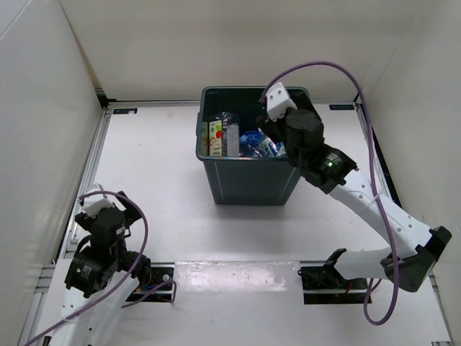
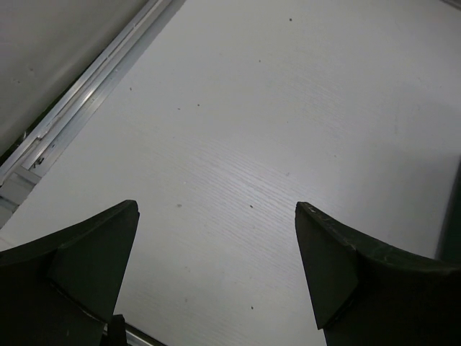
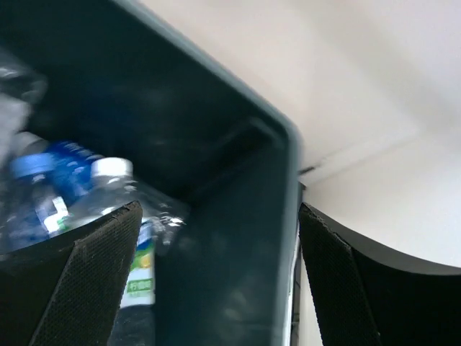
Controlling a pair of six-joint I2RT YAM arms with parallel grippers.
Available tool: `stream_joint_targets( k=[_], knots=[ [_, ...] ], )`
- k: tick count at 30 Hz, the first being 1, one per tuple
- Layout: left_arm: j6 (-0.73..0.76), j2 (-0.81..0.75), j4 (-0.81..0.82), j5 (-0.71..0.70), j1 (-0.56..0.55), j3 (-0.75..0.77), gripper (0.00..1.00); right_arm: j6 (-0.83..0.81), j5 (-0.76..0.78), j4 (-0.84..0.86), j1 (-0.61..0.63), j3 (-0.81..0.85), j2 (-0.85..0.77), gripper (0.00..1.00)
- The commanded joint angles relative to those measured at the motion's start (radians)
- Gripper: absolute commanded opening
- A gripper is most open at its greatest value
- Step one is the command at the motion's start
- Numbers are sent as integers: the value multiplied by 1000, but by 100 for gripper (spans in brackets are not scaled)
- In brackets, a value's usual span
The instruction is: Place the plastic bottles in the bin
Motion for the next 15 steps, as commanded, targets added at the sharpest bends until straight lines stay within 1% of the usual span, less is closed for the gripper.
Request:
stream_joint_targets(
  k=[1,2,3,4,5,8,9,11,12,14,15],
  knots=[
    [-10,-44,7,-57,-2,-17,100,14,91,165,-34,28,-67,90],
    [-4,-45,13,-57,-2,-25,100,11,98,168,-52,42,-49,90],
    [-3,-48,13,-59,-1,-26,100,6,121,196,-59,89,-32,90],
    [-3,-42,16,-59,-1,-28,100,1,147,226,-100,106,-14,90],
    [-4,-35,16,-62,-1,-28,100,3,158,236,-100,127,-13,90],
    [-6,1,19,-57,-1,-26,100,-9,247,300,-200,227,66,90],
    [-3,8,25,-57,-2,-26,100,-15,305,317,-241,270,78,90],
    [0,39,31,-48,-1,-23,100,-9,340,310,-307,293,109,90],
    [2,44,41,-44,-4,-23,100,-3,383,253,-326,293,124,90],
    [6,62,41,-24,-4,-18,100,91,416,161,-364,276,135,90],
    [22,67,51,-13,-2,-21,100,118,422,51,-370,264,119,90]
  ],
)
